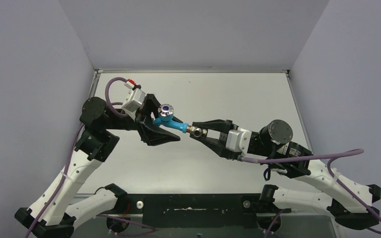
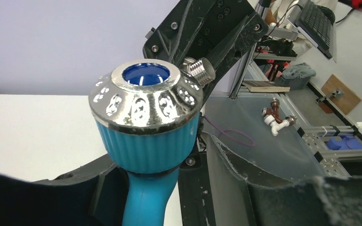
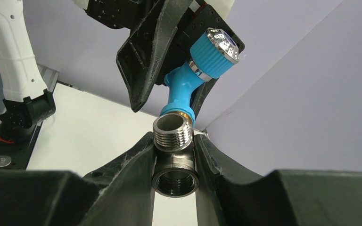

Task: Install the water faucets
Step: Install the water faucet onto the adaptor.

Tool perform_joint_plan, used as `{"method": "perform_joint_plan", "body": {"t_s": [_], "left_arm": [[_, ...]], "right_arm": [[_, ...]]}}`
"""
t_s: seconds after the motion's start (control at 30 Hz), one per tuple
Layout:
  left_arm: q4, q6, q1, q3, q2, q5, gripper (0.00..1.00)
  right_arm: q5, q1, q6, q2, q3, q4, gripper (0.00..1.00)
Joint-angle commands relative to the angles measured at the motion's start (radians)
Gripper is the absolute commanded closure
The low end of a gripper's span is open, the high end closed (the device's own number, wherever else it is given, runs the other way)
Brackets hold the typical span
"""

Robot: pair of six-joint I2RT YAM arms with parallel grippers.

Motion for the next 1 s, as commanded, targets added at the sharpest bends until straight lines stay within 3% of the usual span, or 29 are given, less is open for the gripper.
{"method": "perform_joint_plan", "body": {"t_s": [0.0, 0.97], "left_arm": [[0.069, -0.012, -0.008, 0.03, -0.006, 0.034, 0.56], [0.058, -0.007, -0.008, 0.027, -0.006, 0.026, 0.56]], "right_arm": [[0.019, -0.001, -0.009, 0.012, 0.046, 0.044, 1.0], [-0.053, -0.001, -0.013, 0.046, 0.066, 0.042, 1.0]]}}
